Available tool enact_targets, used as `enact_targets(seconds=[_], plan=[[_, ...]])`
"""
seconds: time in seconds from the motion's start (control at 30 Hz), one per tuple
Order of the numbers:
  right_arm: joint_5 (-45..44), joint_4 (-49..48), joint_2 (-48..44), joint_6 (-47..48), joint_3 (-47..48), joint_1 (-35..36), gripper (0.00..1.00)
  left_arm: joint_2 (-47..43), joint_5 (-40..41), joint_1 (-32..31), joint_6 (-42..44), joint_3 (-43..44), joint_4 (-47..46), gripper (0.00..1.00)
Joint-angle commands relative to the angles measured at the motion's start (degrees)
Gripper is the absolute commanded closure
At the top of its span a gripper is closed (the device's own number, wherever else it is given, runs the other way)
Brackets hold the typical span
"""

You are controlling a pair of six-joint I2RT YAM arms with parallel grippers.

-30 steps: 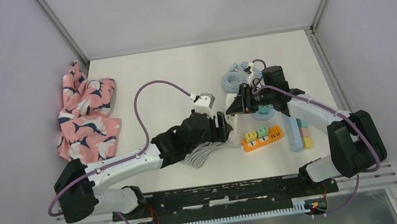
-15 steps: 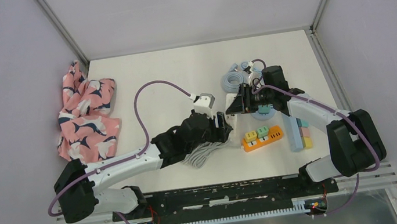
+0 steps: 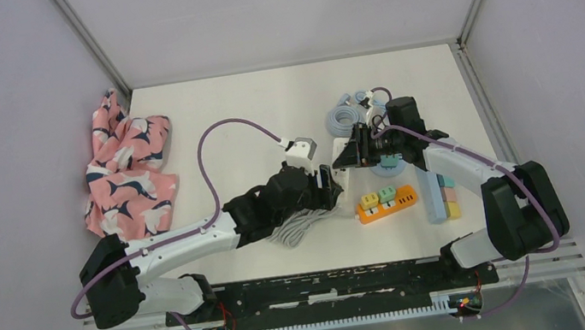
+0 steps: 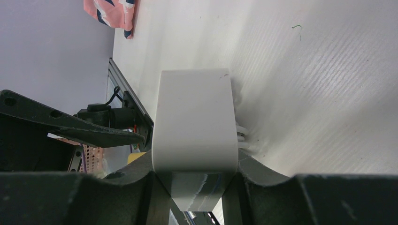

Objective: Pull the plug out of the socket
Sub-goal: Remove the plug from the socket.

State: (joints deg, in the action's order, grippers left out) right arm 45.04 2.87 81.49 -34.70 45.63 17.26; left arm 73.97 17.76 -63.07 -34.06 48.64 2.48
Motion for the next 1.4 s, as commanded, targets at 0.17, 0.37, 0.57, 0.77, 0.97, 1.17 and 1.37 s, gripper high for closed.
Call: enact_targets(seconds=[0.17, 0.37, 0.57, 0.77, 0.97, 1.17, 1.37], plan=[[2.3, -1.5, -0.2, -0.6, 2.6, 0.3, 1.00, -0.1, 0.5, 0.1, 0.0, 1.2, -1.9, 0.27], [2.3, -1.5, -0.1, -0.6, 2.6, 0.3, 1.00, 0.6, 0.7, 0.1, -0.5, 2.0, -0.8, 0.27], [2.3, -1.5, -0.2, -0.6, 2.6, 0.3, 1.00, 2.6, 1.8, 0.2, -0.8, 4.5, 1.7, 0.32], [2.3, -1.6, -0.4, -0.7, 2.6, 0.3, 1.00, 4.7, 1.6, 0.2, -0.5, 6.4, 2.8, 0.36], [1.7, -1.6, -0.5, -0.7, 2.5, 0.3, 1.00, 5.6, 0.3, 0.2, -0.9, 7.6, 4.3, 0.52], [0.3, -1.7, -0.8, -0.7, 2.3, 0.3, 1.00, 7.1, -0.6, 0.3, -1.9, 7.2, 4.9, 0.74], [-1.5, -3.8, -1.9, -1.3, 0.8, 0.5, 1.00, 8.0, 0.6, 0.4, -2.8, 8.6, 5.0, 0.97]])
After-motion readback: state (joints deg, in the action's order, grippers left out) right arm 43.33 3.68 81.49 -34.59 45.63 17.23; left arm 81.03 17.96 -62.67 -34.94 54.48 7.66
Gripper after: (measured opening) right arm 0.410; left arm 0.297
